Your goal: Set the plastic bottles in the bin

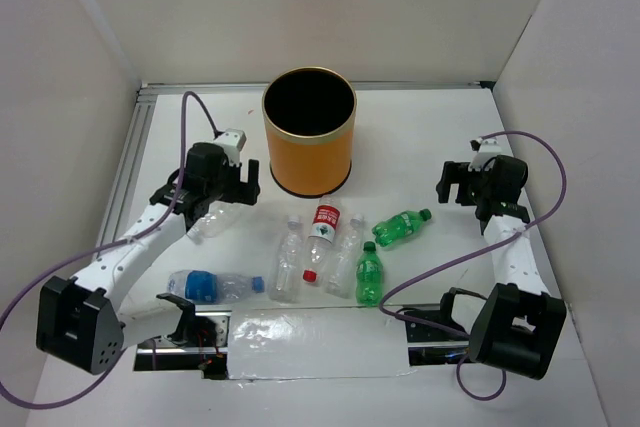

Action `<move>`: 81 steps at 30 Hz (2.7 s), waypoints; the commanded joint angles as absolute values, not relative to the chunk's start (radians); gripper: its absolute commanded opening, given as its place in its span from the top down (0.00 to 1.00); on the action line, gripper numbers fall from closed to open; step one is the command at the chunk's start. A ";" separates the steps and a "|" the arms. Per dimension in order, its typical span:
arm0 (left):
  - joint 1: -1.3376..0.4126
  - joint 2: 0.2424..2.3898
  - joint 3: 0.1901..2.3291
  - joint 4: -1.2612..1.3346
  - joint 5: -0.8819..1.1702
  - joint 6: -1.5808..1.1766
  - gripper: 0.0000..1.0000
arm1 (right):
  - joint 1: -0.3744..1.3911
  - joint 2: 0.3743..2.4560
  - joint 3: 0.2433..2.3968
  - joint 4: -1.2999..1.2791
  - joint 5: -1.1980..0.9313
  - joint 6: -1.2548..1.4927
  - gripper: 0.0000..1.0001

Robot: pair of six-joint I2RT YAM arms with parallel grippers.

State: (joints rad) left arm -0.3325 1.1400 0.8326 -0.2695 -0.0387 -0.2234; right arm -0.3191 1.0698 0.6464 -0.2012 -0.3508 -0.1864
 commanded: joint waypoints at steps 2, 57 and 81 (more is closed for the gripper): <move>-0.339 1.210 0.928 -0.334 0.025 -0.126 0.00 | -0.325 1.049 0.650 -0.155 -0.411 -0.204 0.00; -0.489 1.277 1.531 0.137 0.261 -0.207 1.00 | -0.334 1.143 0.692 -0.704 -1.118 -1.298 0.22; -0.613 1.481 1.711 -0.204 -0.195 -0.286 0.00 | -0.032 1.465 0.798 -0.851 -0.769 -2.235 0.07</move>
State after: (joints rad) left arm -0.5762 1.6421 1.7367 -0.1112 -0.1047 -0.2256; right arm -0.0765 1.4139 0.7547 -0.8421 -0.8463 -1.9419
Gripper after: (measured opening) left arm 0.995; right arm 0.925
